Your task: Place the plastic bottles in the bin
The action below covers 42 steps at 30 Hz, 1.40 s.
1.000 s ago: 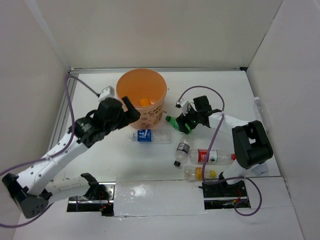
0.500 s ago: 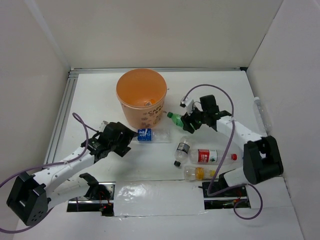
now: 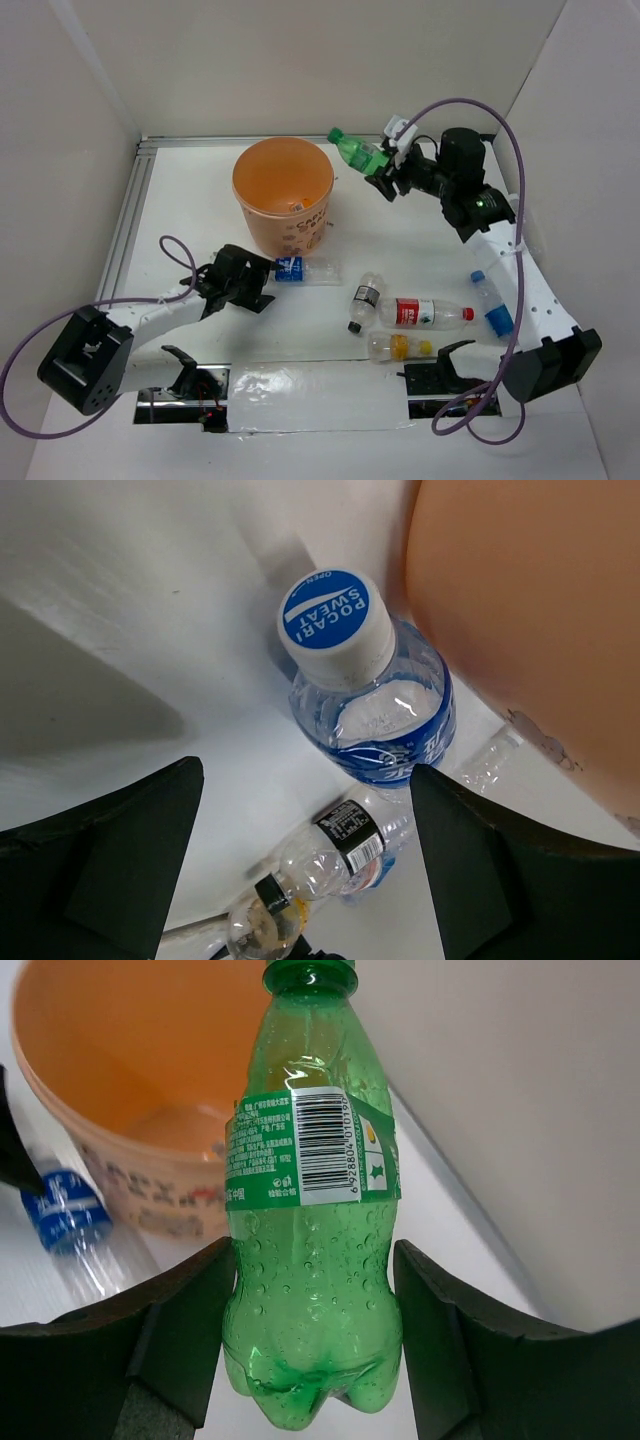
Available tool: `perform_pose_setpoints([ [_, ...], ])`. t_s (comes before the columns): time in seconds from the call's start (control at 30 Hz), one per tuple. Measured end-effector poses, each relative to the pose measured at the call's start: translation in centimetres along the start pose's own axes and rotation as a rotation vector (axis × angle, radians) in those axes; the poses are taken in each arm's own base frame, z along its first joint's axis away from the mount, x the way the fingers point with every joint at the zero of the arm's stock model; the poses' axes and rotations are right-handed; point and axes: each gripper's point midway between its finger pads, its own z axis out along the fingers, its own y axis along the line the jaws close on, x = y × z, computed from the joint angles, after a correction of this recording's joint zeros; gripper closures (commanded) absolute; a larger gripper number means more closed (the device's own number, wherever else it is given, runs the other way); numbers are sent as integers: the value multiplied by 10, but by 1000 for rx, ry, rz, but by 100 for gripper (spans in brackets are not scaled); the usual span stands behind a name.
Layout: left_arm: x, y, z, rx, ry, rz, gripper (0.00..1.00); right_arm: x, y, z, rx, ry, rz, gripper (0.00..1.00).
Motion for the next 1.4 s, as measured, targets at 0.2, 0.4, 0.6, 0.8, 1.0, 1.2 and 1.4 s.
perform_pose_setpoints([
  [0.2, -2, -8, 11, 13, 18, -31, 3, -50, 18, 52, -115, -74, -56, 96],
  [0.4, -6, -11, 14, 14, 16, -45, 3, -36, 63, 115, -246, -8, -50, 54],
  [0.6, -11, -16, 19, 28, 9, -58, 2, -28, 84, 131, -294, 26, -34, 15],
  [0.8, -14, -20, 29, 46, 6, -64, 4, -37, 81, 126, -286, 8, -37, 0],
  [1.0, -7, -31, 40, 38, 21, -45, 21, -47, 80, 103, -268, -14, -31, 0],
  [1.2, -3, -30, 44, 15, 29, -29, 64, -35, 62, 65, -205, -13, 5, 0],
  [1.4, 3, -28, 37, 18, 58, 84, 100, 21, 54, 35, -158, 76, 90, 10],
])
